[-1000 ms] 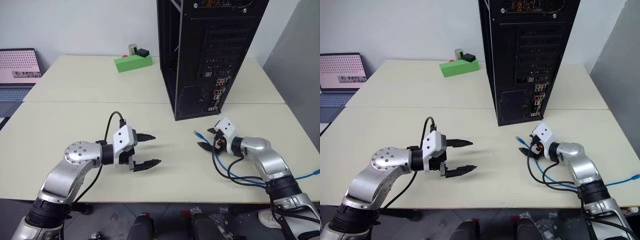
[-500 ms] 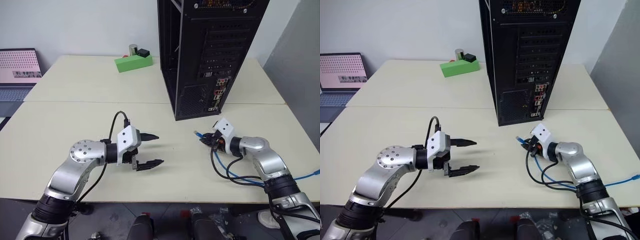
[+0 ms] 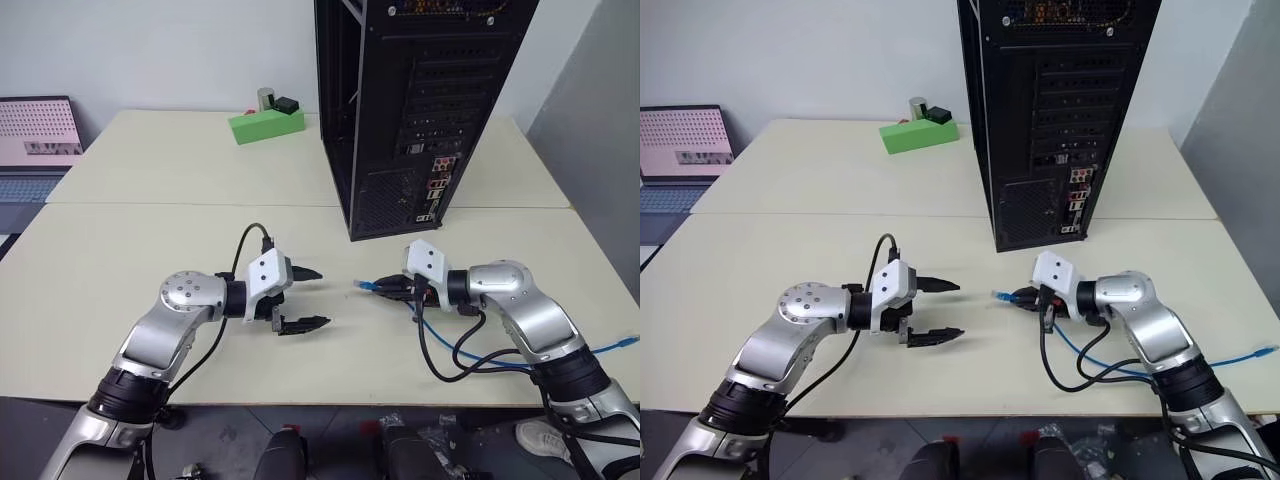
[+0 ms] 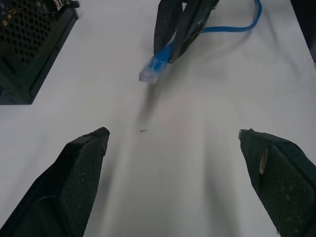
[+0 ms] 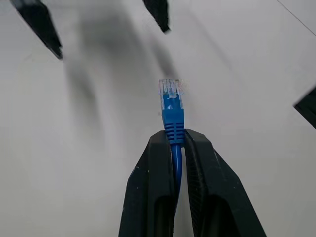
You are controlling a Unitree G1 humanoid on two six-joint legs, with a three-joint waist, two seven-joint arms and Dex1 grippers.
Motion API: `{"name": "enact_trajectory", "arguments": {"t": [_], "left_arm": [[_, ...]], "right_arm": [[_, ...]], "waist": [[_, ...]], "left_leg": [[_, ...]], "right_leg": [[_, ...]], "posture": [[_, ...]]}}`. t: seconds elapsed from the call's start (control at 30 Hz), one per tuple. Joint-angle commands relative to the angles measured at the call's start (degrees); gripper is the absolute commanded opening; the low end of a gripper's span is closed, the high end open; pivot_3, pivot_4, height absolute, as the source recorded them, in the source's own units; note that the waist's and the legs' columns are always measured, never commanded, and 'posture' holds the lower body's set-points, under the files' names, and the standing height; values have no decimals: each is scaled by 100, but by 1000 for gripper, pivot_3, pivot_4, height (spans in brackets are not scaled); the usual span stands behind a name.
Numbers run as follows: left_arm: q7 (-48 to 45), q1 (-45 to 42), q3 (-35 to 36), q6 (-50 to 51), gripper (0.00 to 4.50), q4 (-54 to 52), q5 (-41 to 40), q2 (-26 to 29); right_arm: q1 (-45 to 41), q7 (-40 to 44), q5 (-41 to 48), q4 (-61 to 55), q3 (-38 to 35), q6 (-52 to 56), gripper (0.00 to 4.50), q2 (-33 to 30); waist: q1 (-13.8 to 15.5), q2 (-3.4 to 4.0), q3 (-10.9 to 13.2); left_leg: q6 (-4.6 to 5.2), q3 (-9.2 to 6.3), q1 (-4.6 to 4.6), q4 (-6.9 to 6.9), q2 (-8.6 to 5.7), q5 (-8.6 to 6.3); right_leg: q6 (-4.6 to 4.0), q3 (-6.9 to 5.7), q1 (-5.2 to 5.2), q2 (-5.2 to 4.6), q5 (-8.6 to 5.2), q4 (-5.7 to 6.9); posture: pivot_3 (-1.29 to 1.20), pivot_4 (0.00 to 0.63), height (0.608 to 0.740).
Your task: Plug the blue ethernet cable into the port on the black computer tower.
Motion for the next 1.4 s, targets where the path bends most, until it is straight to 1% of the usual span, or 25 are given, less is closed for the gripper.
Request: {"name": "enact_trajectory", "arguments": {"t": [0.03, 0.27, 0.3, 0.37, 0.4, 0.53, 0.57, 0.63, 0.67, 0.7, 0.77, 0.8, 0.83, 0.9, 0.93, 1.03, 1.1, 1.13, 1.2, 1.23, 1.27, 1.33, 1.4], "left_arm": [[-178, -214, -136, -242, 4500, 49, 38, -133], [-283, -372, -188, -233, 4500, 192, 48, -296], [-303, -389, -192, -243, 4148, 216, 56, -315], [-334, -434, -208, -250, 3894, 269, 70, -358], [-338, -450, -212, -257, 3596, 289, 79, -379], [-366, -509, -257, -356, 2819, 413, 150, -465], [-362, -523, -257, -382, 2743, 447, 172, -490], [-366, -543, -260, -428, 2203, 496, 201, -524], [-366, -556, -274, -459, 2092, 521, 225, -548], [-369, -565, -284, -482, 1794, 540, 245, -567], [-380, -582, -308, -554, 1372, 582, 294, -590], [-382, -589, -316, -587, 1279, 609, 313, -601], [-373, -597, -324, -619, 948, 632, 331, -621], [-355, -607, -326, -684, 658, 674, 362, -653], [-358, -607, -326, -707, 346, 690, 376, -662], [-377, -563, -375, -1052, 295, 822, 562, -644], [-366, -539, -381, -1243, 289, 881, 614, -666], [-361, -536, -386, -1330, 288, 910, 640, -672], [-272, -547, -380, -1777, 288, 1071, 770, -729], [-256, -546, -390, -2041, 288, 1145, 830, -751], [-253, -546, -396, -2229, 288, 1203, 872, -767], [-142, -538, -408, -2886, 276, 1390, 1049, -818], [63, -540, -399, -3602, 275, 1624, 1263, -886]], "right_arm": [[-142, 57, 21, -490, 103, 93, 72, -13], [-123, 20, -64, -695, 238, 126, 71, -62], [-115, 18, -81, -720, 250, 129, 70, -72], [-110, 23, -96, -746, 258, 138, 55, -84], [-108, 24, -102, -751, 262, 137, 54, -88], [-81, 16, -159, -752, 276, 112, 54, -88], [-73, 15, -169, -753, 281, 108, 54, -89], [-59, 8, -187, -769, 297, 107, 54, -89], [-55, 8, -193, -778, 301, 106, 54, -93], [-52, 8, -197, -783, 304, 105, 54, -97], [-57, 8, -198, -790, 312, 107, 54, -102], [-68, 6, -200, -794, 322, 109, 54, -101], [-70, 15, -203, -799, 327, 93, 54, -112], [-74, 27, -218, -804, 339, 60, 54, -130], [-79, 27, -229, -804, 344, 43, 54, -138], [-96, 75, -209, -796, 360, 43, 54, -161], [-103, 137, -206, -767, 349, -19, 754, -219], [-107, 155, -215, -753, 349, -52, 891, -243], [-128, 218, -241, -677, 312, -167, 1517, -343], [-127, 274, -206, -665, 248, -178, 1731, -420], [-125, 312, -177, -659, 204, -184, 2038, -474], [-53, 433, 66, -690, -40, -17, 2419, -657], [57, 511, 318, -729, -275, 172, 2996, -778]], "waist": [[0, 0, 0], [-3, 0, 0], [-3, 0, 0], [-2, 0, 0], [-2, 0, 0], [-3, 0, 0], [-2, 0, 0], [-3, 0, 0], [-3, 0, 0], [-3, 0, 0], [-4, 0, 0], [-3, 0, 0], [-3, 0, 0], [-1, 0, 0], [-1, 0, 0], [-4, 0, 0], [-3, 0, 0], [-2, 0, 0], [2, 0, 0], [2, 0, 0], [2, 0, 0], [6, 0, 0], [14, 0, 0]], "left_leg": [[0, 0, -1, 0, 0, 0], [0, -2, -1, 1, 0, 0], [0, -1, -1, 1, 0, 0], [0, -2, -1, 1, 0, 0], [0, -2, -1, 1, 0, 0], [0, -3, -1, 1, 0, 0], [0, -3, -1, 1, 0, 0], [0, -3, -1, 1, 0, 0], [0, -3, -1, 1, 0, 0], [0, -3, -1, 1, 0, 0], [0, -3, -1, 1, 0, 0], [0, -3, -1, 1, 0, 0], [0, -3, -1, 1, 0, 0], [0, -3, -1, 1, 0, 0], [0, -3, -1, 1, 0, 0], [0, -3, -1, 1, 0, 0], [0, -3, -1, 2, 0, 0], [0, -3, -1, 1, 0, 0], [0, -3, -1, 2, -1, 0], [0, -3, -1, 2, -1, 0], [0, -3, -1, 2, -1, 0], [0, -3, -1, 2, -1, 0], [0, -3, -2, 3, -2, 0]], "right_leg": [[0, 0, 0, 0, 0, 0], [0, -1, -1, 0, 0, 0], [0, -1, 0, 0, 0, 0], [0, -1, 0, 0, 0, 0], [0, -2, 0, 0, 0, 0], [0, -3, 0, 0, 0, 0], [0, -3, 0, 0, 0, 0], [0, -3, 0, 0, 0, 0], [0, -3, 0, 0, 0, 0], [0, -3, 0, 0, 0, 0], [0, -3, 0, 0, 0, 0], [0, -3, 0, 0, 0, 0], [0, -3, 0, 0, 0, 0], [0, -3, 0, 0, 0, 0], [0, -3, 0, 0, 0, 0], [0, -3, 0, 0, 0, 0], [0, -3, 0, 0, 0, 0], [0, -3, 0, 0, 0, 1], [0, -3, 0, 0, 0, 0], [0, -3, 0, -1, 0, 0], [0, -3, 0, -1, 0, 0], [0, -3, 1, -1, 0, -1], [0, -3, 1, -2, 0, -1]], "posture": [[0, 150, 740], [0, 150, 740], [0, 150, 740], [0, 150, 740], [0, 150, 740], [0, 150, 740], [0, 150, 740], [0, 150, 740], [0, 150, 740], [0, 150, 740], [0, 150, 740], [0, 150, 740], [0, 150, 740], [0, 150, 740], [0, 150, 740], [0, 150, 740], [0, 150, 740], [0, 150, 740], [0, 150, 740], [0, 150, 740], [0, 150, 740], [0, 150, 740], [0, 150, 740]]}}
